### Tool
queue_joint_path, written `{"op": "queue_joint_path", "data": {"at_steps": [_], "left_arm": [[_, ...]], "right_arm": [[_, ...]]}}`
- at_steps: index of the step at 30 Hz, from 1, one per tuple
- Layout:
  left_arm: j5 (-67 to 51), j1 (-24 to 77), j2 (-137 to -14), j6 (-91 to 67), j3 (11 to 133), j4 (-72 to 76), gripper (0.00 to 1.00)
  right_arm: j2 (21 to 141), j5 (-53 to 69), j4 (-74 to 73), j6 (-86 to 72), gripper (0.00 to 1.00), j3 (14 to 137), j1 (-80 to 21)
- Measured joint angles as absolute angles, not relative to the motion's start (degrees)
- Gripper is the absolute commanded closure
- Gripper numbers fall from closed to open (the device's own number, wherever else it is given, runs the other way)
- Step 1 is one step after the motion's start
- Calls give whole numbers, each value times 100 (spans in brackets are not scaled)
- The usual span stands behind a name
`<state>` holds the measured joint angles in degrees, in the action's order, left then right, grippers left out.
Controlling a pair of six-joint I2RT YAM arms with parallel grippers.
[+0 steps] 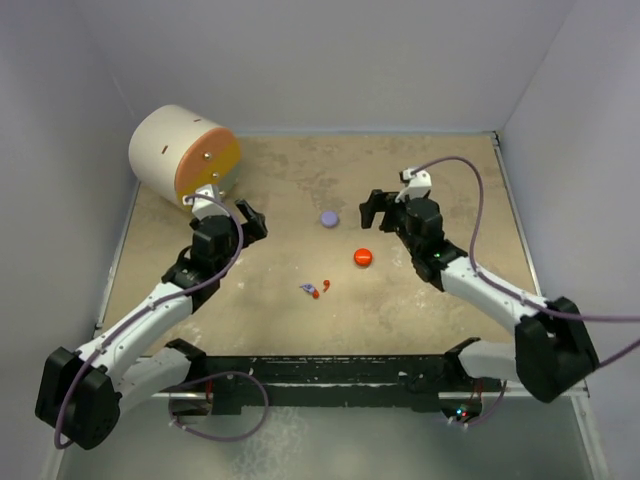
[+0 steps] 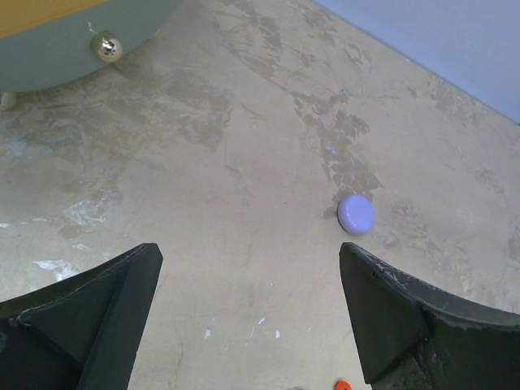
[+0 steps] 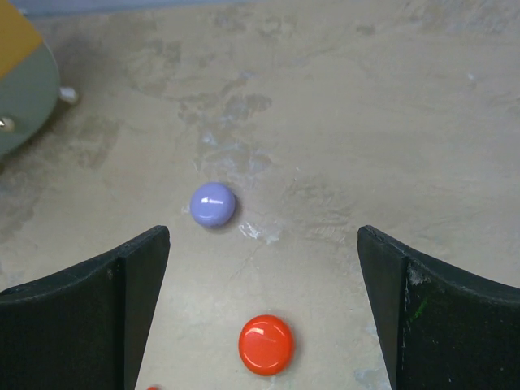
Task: Insert the wireless bluetooth earbuds into the charging case
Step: Pick up the charging case at the center of the board.
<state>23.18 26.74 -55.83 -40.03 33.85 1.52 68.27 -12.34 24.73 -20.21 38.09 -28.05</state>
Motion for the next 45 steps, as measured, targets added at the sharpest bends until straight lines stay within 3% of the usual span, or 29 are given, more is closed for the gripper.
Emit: {"op": "queue_joint_path", "data": {"at_steps": [9, 19, 28, 45], "left_arm": [[2314, 2851, -6101, -3997, 3387, 252, 9], [2460, 3033, -6390, -4023, 3387, 349, 9], [2541, 3046, -6589, -4049, 3387, 379, 9], [2585, 3052, -6600, -4049, 3387, 381, 9]], "right_arm": [[8976, -657, 2676, -1833, 1, 4705, -2849], [10781, -821, 2615, -1468, 3, 6211, -3505], [11480, -972, 2550, -1452, 8, 6528, -3680], [11695, -1302, 2340, -1431, 20, 6663, -3686]]}}
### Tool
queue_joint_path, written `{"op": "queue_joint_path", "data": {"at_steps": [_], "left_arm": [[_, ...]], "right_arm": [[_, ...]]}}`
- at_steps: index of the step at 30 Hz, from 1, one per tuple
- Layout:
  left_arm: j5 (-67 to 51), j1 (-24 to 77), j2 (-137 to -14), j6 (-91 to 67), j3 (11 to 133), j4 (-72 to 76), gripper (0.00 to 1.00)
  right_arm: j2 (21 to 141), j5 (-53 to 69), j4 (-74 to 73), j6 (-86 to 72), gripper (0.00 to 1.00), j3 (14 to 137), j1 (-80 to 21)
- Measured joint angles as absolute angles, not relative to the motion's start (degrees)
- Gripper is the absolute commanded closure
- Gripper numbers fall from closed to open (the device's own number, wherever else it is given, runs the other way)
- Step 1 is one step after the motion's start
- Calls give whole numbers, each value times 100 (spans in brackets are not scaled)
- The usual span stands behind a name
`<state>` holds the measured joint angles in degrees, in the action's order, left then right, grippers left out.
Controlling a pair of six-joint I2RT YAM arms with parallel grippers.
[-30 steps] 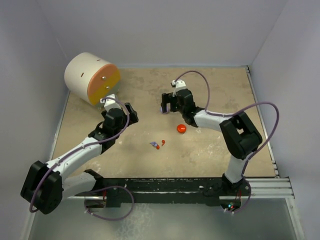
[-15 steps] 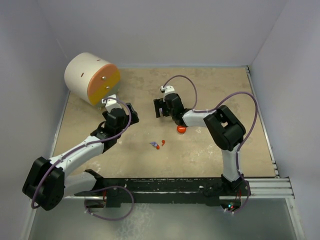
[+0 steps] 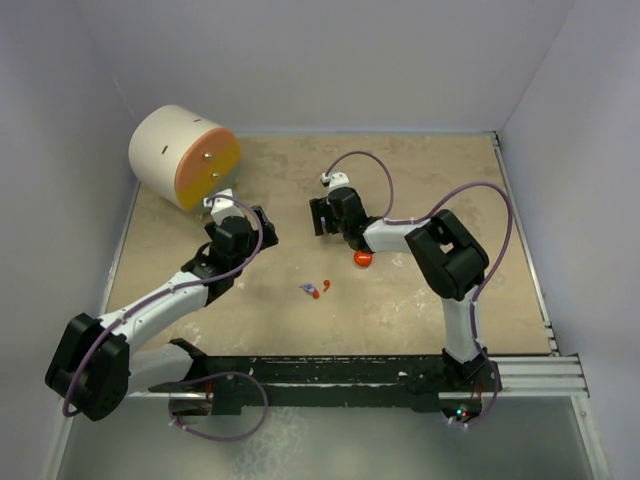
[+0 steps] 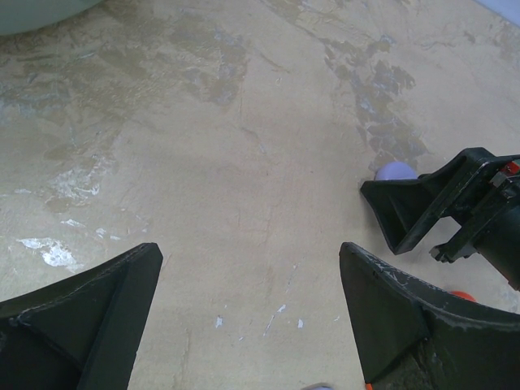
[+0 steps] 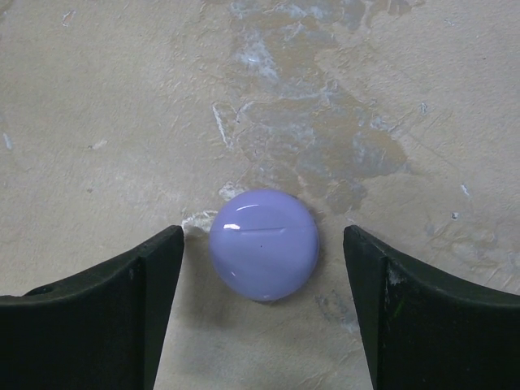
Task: Insert the wireless bluetooth earbuds into the charging case
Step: Pick up the charging case at the center of the board.
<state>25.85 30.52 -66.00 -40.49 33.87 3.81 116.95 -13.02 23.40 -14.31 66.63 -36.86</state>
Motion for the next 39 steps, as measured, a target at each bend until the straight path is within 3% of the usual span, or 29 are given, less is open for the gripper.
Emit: {"op": "queue_joint_path", "data": {"at_steps": [17, 25, 29, 32, 39], "left_arm": [[2637, 3052, -6600, -4047, 3387, 384, 9], [2665, 3052, -6611, -4049, 3387, 384, 9], [2668, 3052, -6683, -4053, 3387, 384, 10], [2657, 3052, -6764, -4095, 3387, 427, 11], [2405, 3052, -6969, -4128, 3389, 766, 17]], "right_arm": [[11697, -1441, 2270, -1319, 40, 6661, -3763], [11695, -1553, 2307, -1249, 62, 6624, -3820], [11657, -1551, 2475, -1177, 79, 6506, -3824], [11439, -1457, 2637, -1076, 97, 6160, -3824], [10027, -786, 3308, -746, 100, 4882, -3828]]}}
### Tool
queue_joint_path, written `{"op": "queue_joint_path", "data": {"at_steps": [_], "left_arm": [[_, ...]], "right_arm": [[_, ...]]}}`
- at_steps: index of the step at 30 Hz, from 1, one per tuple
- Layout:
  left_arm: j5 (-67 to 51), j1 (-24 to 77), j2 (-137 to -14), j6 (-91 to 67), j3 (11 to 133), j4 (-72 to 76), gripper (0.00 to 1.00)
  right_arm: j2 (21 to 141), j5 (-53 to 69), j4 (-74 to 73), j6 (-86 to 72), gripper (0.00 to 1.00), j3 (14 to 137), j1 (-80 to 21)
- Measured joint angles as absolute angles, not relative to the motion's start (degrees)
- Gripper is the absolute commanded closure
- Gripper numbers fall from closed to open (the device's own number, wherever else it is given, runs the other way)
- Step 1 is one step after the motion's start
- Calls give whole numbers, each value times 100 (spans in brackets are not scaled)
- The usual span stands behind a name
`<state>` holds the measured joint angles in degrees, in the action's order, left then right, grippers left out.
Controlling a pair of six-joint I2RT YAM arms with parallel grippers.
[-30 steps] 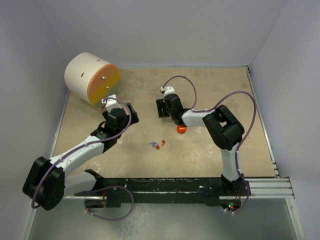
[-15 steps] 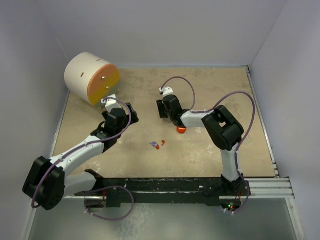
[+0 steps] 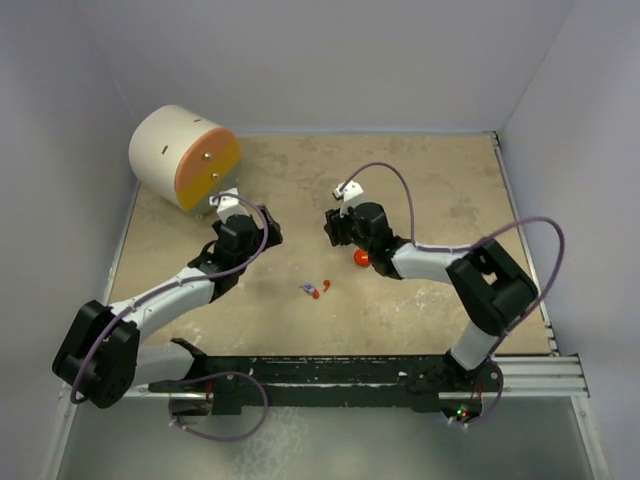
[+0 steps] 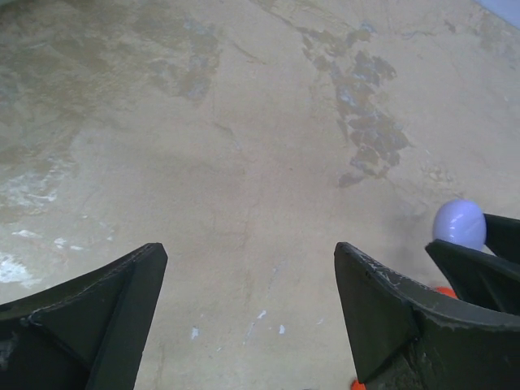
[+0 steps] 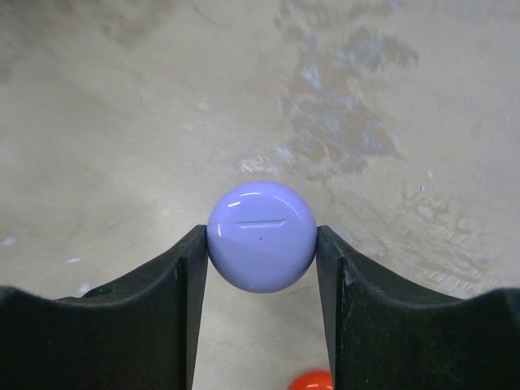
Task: Insert the wireless bluetooth earbuds into the charging case
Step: Pick up the charging case at the center of the board.
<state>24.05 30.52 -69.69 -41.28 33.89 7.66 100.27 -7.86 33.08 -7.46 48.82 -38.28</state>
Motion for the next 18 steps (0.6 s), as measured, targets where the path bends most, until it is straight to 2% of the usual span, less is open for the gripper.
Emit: {"op": "queue_joint_path", "data": {"at_steps": [7, 11, 18], "left_arm": [[1540, 3059, -7317, -4150, 3385, 1673, 27], [1085, 3122, -7415, -4150, 3323, 2259, 32], [797, 3280, -7424, -4150, 3232, 2751, 35]], "right_arm": [[8670, 266, 4449, -370, 100, 3968, -3892], [8477, 836, 4831, -209, 100, 3632, -3900], [8475, 1341, 4976, -78, 100, 3522, -3907]]}}
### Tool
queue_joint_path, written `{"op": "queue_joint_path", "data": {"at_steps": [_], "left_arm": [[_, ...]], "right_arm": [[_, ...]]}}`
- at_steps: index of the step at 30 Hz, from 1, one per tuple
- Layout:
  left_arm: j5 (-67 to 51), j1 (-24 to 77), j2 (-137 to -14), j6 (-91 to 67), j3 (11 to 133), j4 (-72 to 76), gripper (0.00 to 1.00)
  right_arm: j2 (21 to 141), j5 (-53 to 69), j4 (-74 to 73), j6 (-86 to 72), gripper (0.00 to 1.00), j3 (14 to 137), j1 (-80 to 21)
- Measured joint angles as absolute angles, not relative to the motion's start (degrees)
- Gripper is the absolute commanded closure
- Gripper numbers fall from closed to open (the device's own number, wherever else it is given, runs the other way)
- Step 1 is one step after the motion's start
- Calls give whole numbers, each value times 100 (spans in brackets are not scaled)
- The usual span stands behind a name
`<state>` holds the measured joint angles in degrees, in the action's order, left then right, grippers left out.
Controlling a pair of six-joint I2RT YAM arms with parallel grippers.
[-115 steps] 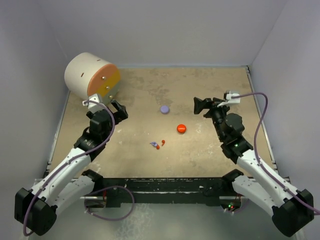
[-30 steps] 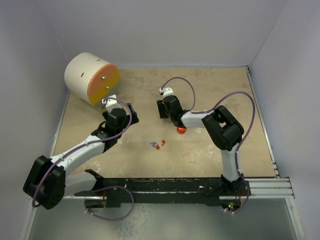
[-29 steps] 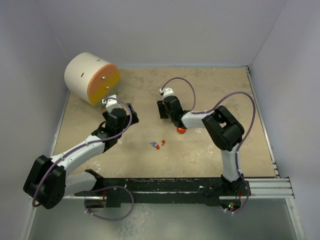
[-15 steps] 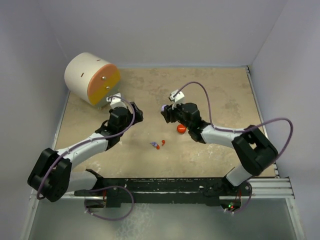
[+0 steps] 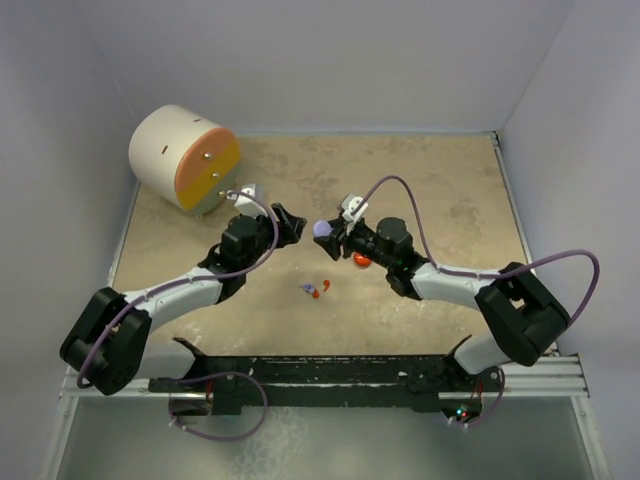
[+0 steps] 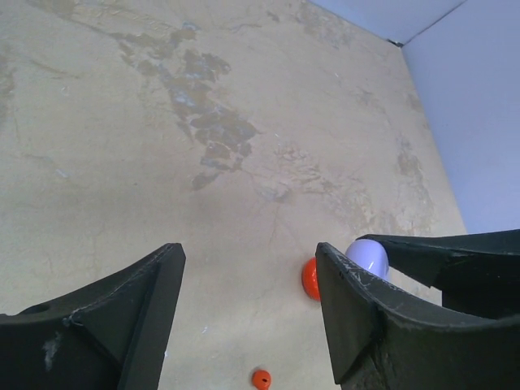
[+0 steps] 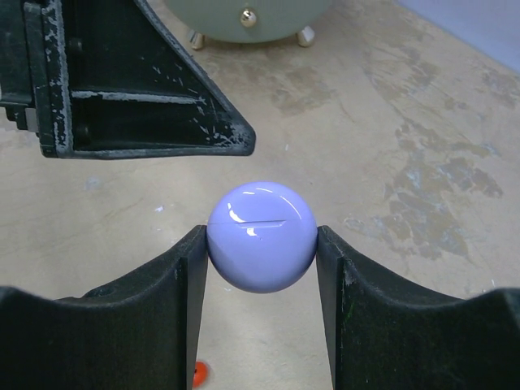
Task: Insert the wireless bluetooth earbuds into the charging case
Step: Pick up the charging case at the center of the board.
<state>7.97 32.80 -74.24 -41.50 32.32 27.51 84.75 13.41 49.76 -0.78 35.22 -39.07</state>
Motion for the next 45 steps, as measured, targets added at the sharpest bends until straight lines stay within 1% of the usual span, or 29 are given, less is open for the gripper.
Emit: {"op": "queue_joint_path", "data": {"at_steps": [7, 16, 21, 30, 31, 32, 40, 45], "left_arm": [[735, 3522, -7642, -4156, 3234, 3087, 36], [663, 3647, -7762, -4163, 3232, 3378, 38], [480, 3680, -7802, -4226, 3223, 3594, 43], [167, 3686, -7905, -4401, 3004, 3962, 47], [154, 3688, -7915, -4405, 2995, 3972, 48], [113, 3691, -7937, -4440, 2963, 4029, 52], [-30, 3691, -8001, -4501, 2932, 4244, 57], [-86, 3706, -8005, -4508, 2932, 4338, 64]], "right_arm": [[8558, 1601, 5039, -30, 100, 3524, -3938], [8713, 1647, 5041, 23, 100, 3535, -3977], [8764, 1649, 5052, 51, 100, 3544, -3999], [8781, 1651, 5070, 71, 100, 3546, -4007], [8781, 1649, 5076, 71, 100, 3546, -4007], [8781, 1651, 5087, 71, 100, 3546, -4007], [8781, 1739, 5094, 75, 100, 3546, -4007], [8781, 1765, 5094, 86, 100, 3546, -4012]]}}
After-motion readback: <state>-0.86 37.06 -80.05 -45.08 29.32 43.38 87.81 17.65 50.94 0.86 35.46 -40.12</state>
